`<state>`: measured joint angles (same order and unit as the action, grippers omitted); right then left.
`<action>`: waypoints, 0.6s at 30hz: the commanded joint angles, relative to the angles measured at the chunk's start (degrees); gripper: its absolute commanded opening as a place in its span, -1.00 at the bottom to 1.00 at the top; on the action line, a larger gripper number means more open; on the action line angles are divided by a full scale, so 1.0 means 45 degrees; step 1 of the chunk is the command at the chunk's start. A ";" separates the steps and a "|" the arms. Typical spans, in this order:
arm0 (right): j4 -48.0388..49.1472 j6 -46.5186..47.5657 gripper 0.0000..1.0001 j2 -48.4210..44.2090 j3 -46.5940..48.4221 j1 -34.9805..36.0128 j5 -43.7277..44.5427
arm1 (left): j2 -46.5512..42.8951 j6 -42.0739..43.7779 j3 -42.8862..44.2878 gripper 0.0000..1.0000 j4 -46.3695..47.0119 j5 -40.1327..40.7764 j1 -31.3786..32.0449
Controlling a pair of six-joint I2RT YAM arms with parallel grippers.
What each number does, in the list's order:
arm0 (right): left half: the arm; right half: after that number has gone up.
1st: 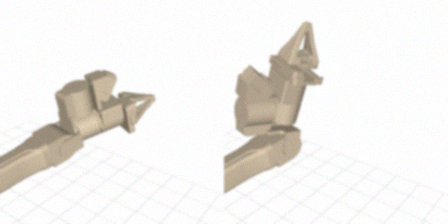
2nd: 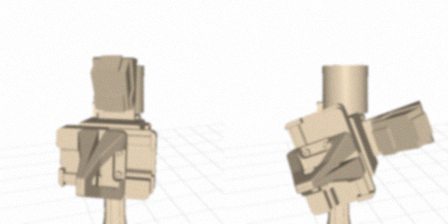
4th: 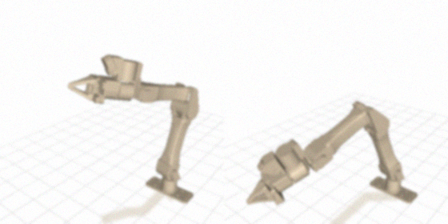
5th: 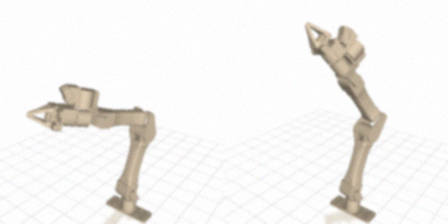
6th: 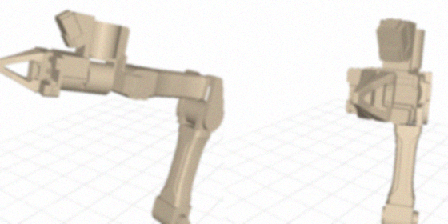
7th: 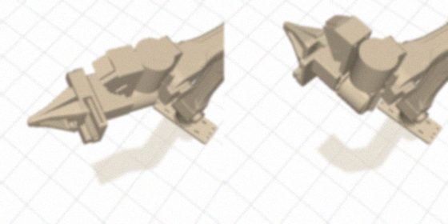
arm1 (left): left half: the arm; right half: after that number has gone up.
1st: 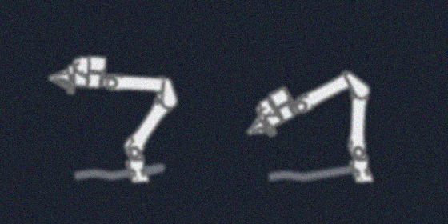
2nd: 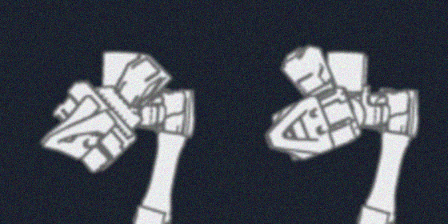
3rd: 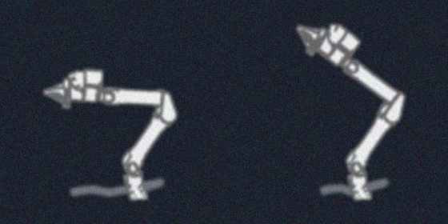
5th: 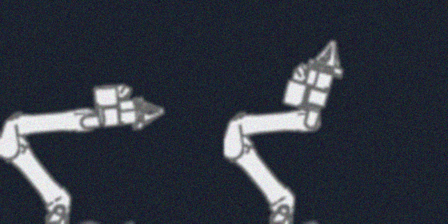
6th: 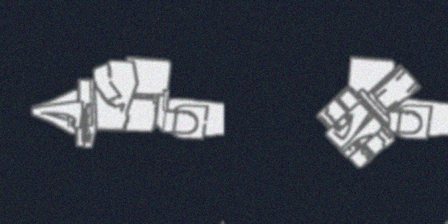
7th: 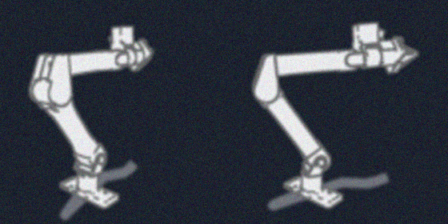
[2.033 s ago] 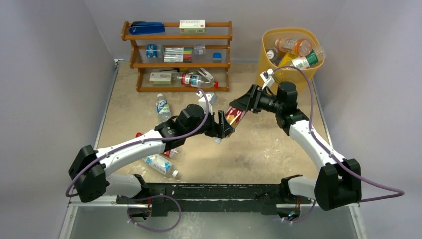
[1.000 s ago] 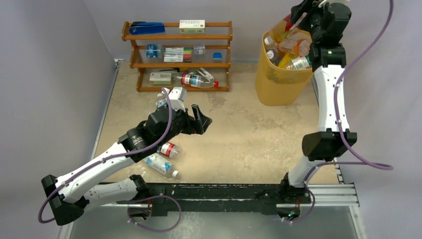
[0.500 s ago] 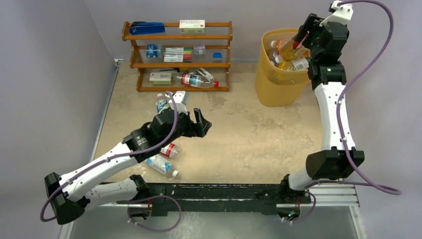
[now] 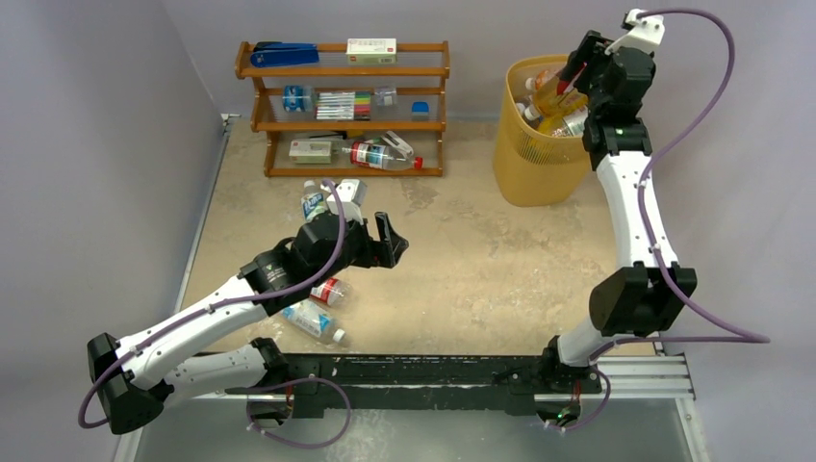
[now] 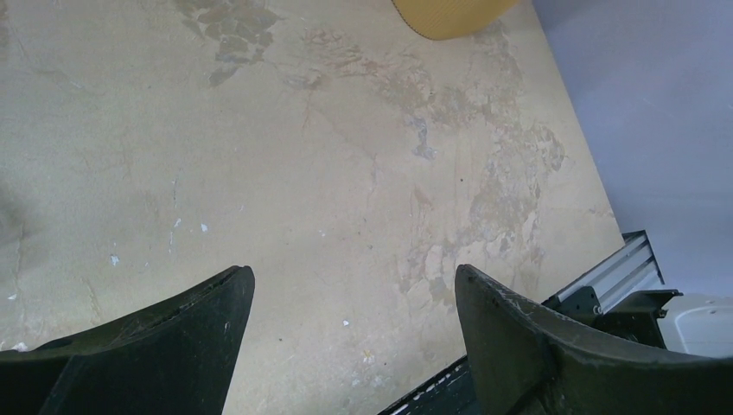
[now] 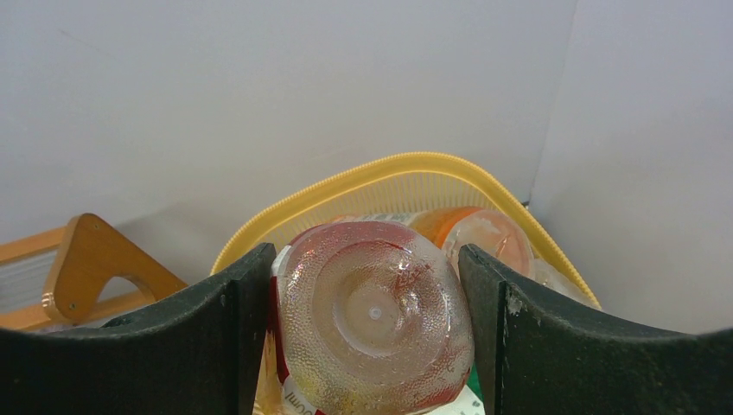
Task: Put the plastic bottles in the bin
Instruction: Place the plastic bottle in the trash bin.
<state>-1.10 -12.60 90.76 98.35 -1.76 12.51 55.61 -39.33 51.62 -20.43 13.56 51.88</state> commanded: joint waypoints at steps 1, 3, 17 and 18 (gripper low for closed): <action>0.2270 -0.0321 0.10 -0.0583 -0.0557 0.0183 0.0135 | -0.0138 0.0259 0.0024 0.72 0.0573 0.0150 -0.0055; 0.2601 -0.0338 0.10 -0.0896 -0.1032 0.0253 0.0219 | -0.0066 0.0264 0.0034 0.72 0.0593 0.0160 -0.0057; 0.1603 -0.0369 0.21 0.0077 -0.1512 0.0507 -0.0033 | 0.0175 0.0225 -0.0036 0.73 0.0769 -0.0039 -0.0113; 0.1274 -0.0362 0.22 0.0321 -0.1282 0.0523 -0.0081 | 0.0163 0.0225 -0.0036 0.73 0.0743 -0.0044 -0.0104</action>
<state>7.16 -13.52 88.97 89.73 0.30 12.51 56.64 -39.33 51.62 -20.21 13.67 51.77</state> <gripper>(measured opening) 0.746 0.864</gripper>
